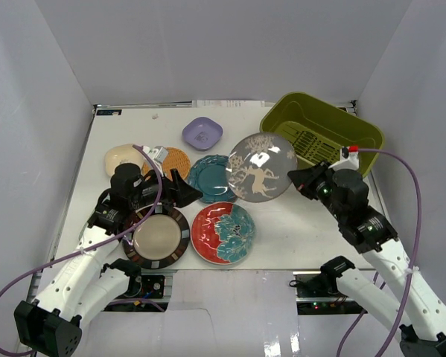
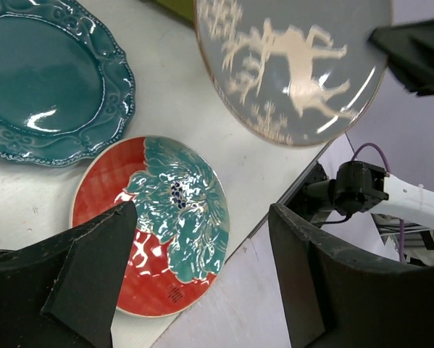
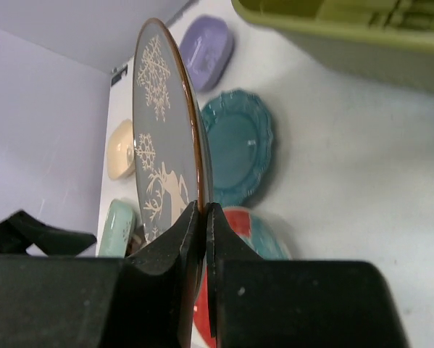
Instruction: Place the plates into the plastic bin on the countertop
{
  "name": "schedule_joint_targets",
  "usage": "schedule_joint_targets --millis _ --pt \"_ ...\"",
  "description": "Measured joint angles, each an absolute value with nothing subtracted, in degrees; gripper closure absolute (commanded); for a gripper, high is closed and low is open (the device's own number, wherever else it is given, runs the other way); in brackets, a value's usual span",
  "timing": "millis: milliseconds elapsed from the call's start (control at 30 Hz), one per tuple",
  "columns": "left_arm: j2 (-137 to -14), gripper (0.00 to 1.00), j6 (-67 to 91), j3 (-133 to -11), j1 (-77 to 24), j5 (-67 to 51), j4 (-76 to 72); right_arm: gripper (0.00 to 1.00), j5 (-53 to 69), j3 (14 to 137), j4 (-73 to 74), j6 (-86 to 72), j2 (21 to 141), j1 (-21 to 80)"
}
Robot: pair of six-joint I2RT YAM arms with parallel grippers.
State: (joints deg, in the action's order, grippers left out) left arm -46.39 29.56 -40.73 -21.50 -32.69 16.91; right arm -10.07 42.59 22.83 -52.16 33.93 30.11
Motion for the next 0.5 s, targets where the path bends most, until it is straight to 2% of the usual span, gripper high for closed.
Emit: schedule_joint_targets --millis 167,500 --pt "-46.4 0.16 29.2 -40.7 -21.5 -31.6 18.1 0.92 -12.3 52.4 18.4 -45.7 44.3 27.4" --pt "-45.5 0.16 26.9 -39.8 -21.5 -30.0 19.1 0.92 -2.6 64.0 12.1 -43.1 59.3 2.0"
